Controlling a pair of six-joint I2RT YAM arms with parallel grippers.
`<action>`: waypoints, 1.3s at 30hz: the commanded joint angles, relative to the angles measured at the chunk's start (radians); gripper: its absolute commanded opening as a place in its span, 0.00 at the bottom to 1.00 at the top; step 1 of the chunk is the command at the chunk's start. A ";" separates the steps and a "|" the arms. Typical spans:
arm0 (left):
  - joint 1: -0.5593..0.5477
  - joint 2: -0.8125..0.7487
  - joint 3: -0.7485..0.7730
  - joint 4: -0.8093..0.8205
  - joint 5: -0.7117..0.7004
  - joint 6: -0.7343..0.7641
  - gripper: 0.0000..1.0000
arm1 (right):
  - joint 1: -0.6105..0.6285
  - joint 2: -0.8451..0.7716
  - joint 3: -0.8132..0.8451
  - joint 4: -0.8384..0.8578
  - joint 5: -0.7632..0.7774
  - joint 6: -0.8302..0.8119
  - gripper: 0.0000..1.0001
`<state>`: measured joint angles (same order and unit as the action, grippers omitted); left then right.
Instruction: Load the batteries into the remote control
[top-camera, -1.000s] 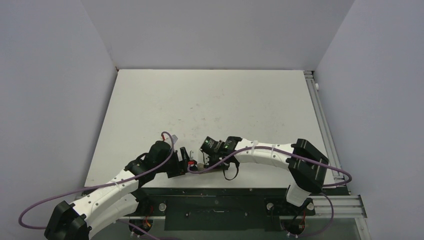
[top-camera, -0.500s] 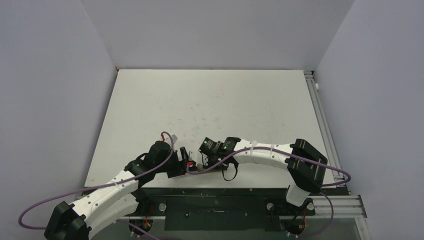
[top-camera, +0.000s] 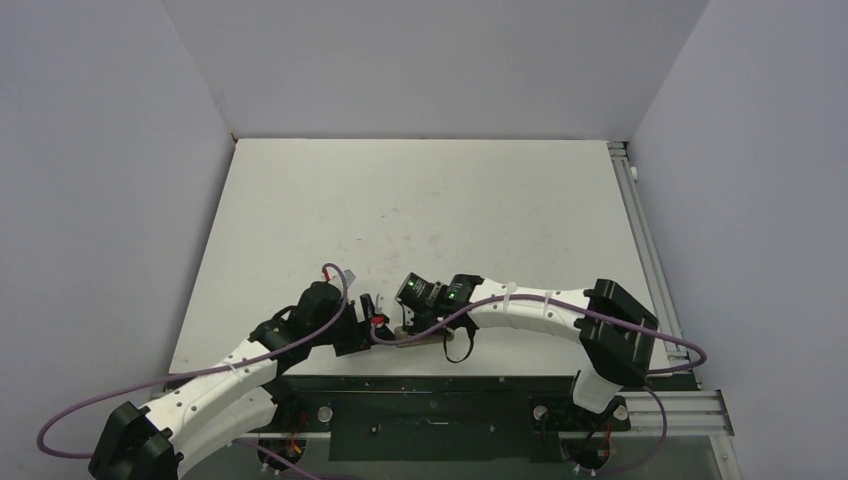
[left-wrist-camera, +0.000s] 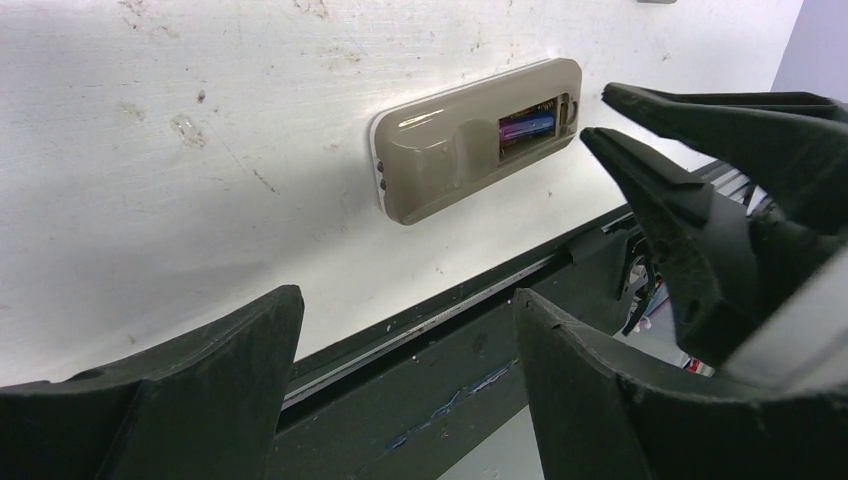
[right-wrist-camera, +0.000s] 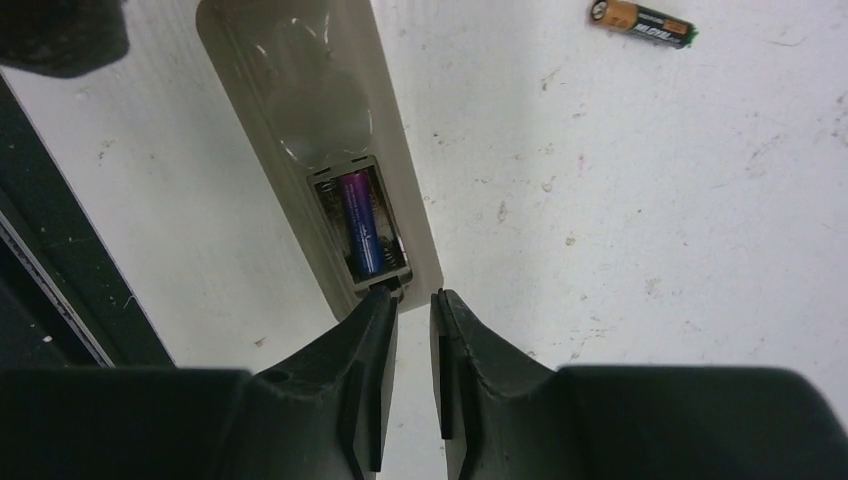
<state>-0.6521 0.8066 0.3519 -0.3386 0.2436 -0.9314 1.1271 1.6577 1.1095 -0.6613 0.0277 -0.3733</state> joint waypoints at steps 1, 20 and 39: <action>0.005 0.010 0.012 0.052 0.013 0.002 0.74 | -0.013 -0.080 0.004 0.068 0.063 0.065 0.21; 0.005 0.074 0.025 0.110 0.046 0.006 0.77 | -0.226 -0.385 -0.202 0.259 0.045 0.469 0.32; 0.002 0.146 0.051 0.146 0.036 -0.007 0.77 | -0.364 -0.498 -0.383 0.361 -0.340 0.541 0.69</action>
<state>-0.6521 0.9463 0.3599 -0.2474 0.2768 -0.9321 0.7605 1.1835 0.7315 -0.3309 -0.1848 0.2146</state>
